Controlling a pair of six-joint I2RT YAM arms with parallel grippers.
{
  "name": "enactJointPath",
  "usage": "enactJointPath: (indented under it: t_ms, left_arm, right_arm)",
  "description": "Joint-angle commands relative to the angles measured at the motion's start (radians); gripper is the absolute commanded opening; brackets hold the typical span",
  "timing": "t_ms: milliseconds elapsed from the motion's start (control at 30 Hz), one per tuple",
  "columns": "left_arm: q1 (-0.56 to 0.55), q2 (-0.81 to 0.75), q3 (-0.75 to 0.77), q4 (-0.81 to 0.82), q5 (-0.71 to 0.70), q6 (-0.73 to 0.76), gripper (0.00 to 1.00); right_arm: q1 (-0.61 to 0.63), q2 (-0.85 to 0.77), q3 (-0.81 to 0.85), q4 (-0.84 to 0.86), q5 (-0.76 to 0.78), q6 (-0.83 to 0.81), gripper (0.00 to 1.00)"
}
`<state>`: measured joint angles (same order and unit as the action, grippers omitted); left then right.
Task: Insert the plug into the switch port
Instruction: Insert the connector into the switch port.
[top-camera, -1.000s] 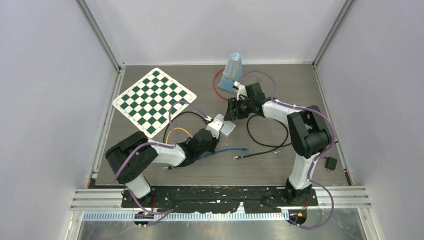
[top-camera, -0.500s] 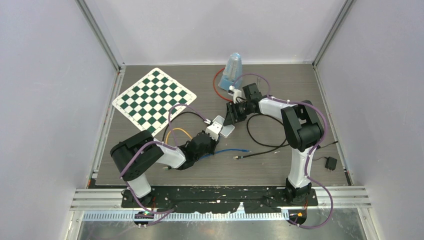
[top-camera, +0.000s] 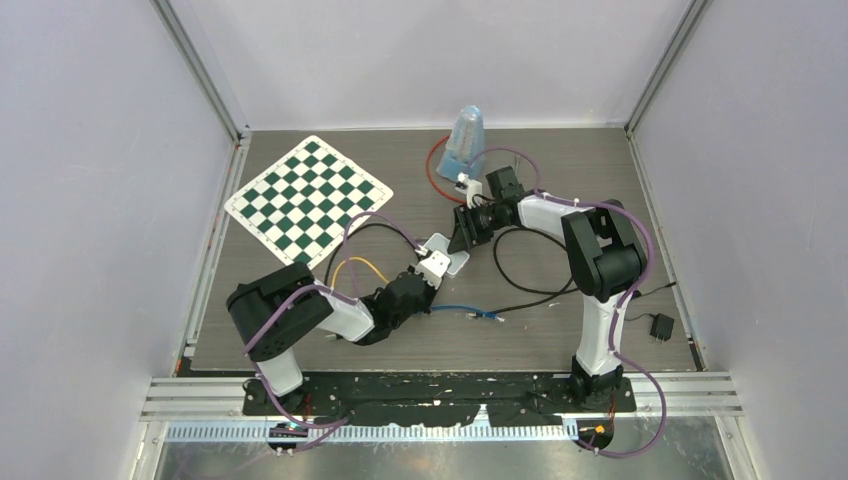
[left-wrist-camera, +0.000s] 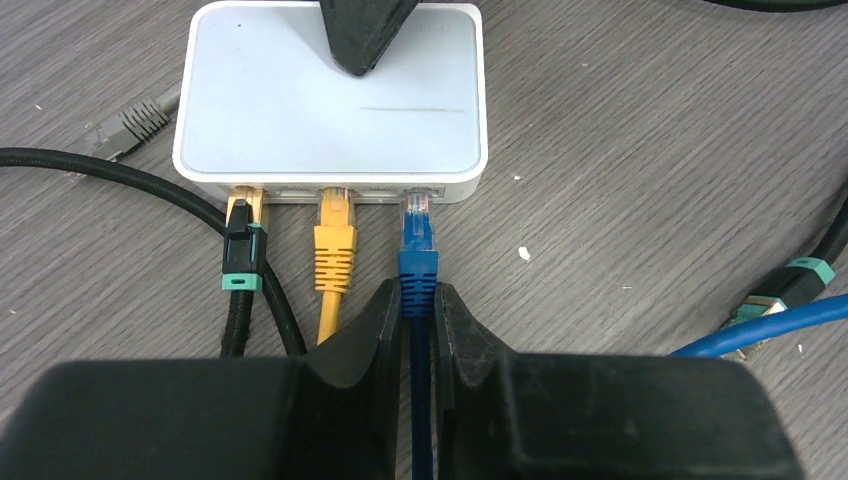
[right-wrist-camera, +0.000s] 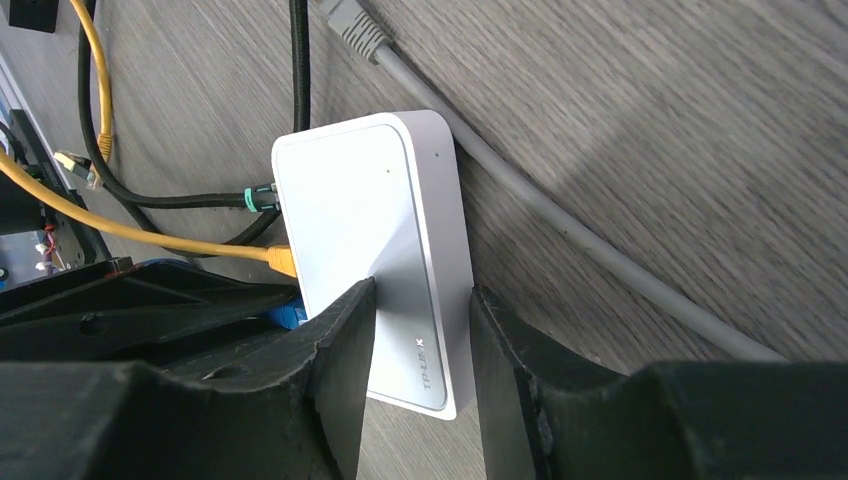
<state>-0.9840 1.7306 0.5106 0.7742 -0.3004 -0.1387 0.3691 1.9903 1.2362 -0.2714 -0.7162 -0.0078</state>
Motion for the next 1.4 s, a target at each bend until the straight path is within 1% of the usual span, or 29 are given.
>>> enactJointPath:
  t_ms: [0,333,533,667,867,1167,1367]
  left_arm:
    - [-0.011,-0.022,-0.027,0.063,-0.031,0.036,0.00]
    - [-0.013,-0.013,-0.024,0.086,-0.061,0.047,0.00]
    - [-0.017,-0.017,-0.029,0.112,-0.037,0.048,0.00]
    - [-0.021,-0.021,-0.026,0.112,-0.030,0.022,0.00]
    - [-0.021,-0.022,-0.020,0.114,-0.017,-0.015,0.00]
    - [-0.020,-0.033,-0.024,0.112,0.017,-0.093,0.00]
    - [-0.021,-0.039,-0.008,0.062,-0.023,-0.124,0.00]
  right_arm:
    - [0.013,0.002,0.025,-0.040,-0.066,-0.024,0.47]
    - [0.017,0.010,0.034,-0.075,-0.077,-0.053,0.47]
    - [0.020,0.016,0.033,-0.080,-0.066,-0.041,0.47]
    - [0.018,0.012,0.024,-0.073,-0.061,-0.017,0.47]
    - [0.020,-0.023,-0.028,-0.010,-0.064,0.035,0.47]
    - [0.019,-0.034,-0.089,0.083,-0.053,0.143,0.44]
    - [0.015,-0.065,-0.142,0.132,-0.041,0.176,0.45]
